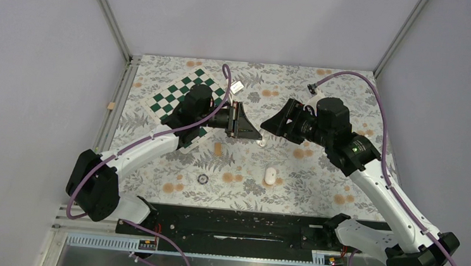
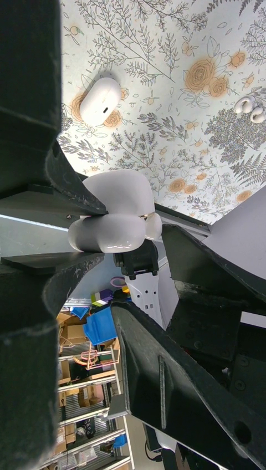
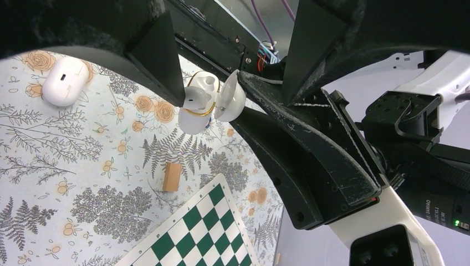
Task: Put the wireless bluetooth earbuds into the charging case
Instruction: Place the earbud in the charging case.
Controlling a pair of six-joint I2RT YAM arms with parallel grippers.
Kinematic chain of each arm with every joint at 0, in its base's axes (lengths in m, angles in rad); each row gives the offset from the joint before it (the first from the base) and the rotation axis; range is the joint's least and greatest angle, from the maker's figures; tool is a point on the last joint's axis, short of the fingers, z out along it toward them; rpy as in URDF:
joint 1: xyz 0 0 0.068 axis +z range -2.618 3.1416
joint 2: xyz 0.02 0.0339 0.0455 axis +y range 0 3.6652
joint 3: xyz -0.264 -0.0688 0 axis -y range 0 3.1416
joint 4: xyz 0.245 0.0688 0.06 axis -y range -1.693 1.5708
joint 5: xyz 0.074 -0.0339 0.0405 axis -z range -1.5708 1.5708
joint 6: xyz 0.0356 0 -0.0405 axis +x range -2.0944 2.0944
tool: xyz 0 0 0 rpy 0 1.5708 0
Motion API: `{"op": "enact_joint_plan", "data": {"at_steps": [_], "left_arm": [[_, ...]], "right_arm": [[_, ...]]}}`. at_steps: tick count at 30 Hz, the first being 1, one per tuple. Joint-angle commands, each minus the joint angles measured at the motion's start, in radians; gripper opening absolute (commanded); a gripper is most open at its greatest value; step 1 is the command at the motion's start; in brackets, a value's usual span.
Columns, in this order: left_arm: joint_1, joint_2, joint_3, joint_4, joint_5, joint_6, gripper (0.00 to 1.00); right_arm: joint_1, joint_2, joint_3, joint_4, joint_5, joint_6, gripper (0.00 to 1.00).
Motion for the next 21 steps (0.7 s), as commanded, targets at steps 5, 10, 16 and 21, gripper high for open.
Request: {"op": "enact_joint_plan", "data": {"at_steps": [5,10,16,21], "left_arm": [[-0.001,-0.024,0.028,0.116,0.005,-0.011,0.0],[-0.002,-0.022,0.028,0.118,0.005,-0.013,0.0],[-0.002,-0.024,0.028,0.118,0.007,-0.013,0.0],[-0.002,-0.025,0.027,0.115,0.006,-0.013,0.0]], "right_arm": [[0.016,0.02,0.008,-0.009,-0.025,-0.008,0.73],[0.015,0.029,0.009,-0.008,-0.024,-0.011,0.76],[0.015,0.029,0.018,-0.004,-0.011,-0.01,0.79],[0.016,0.023,0.024,-0.002,-0.015,-0.007,0.77]]}}
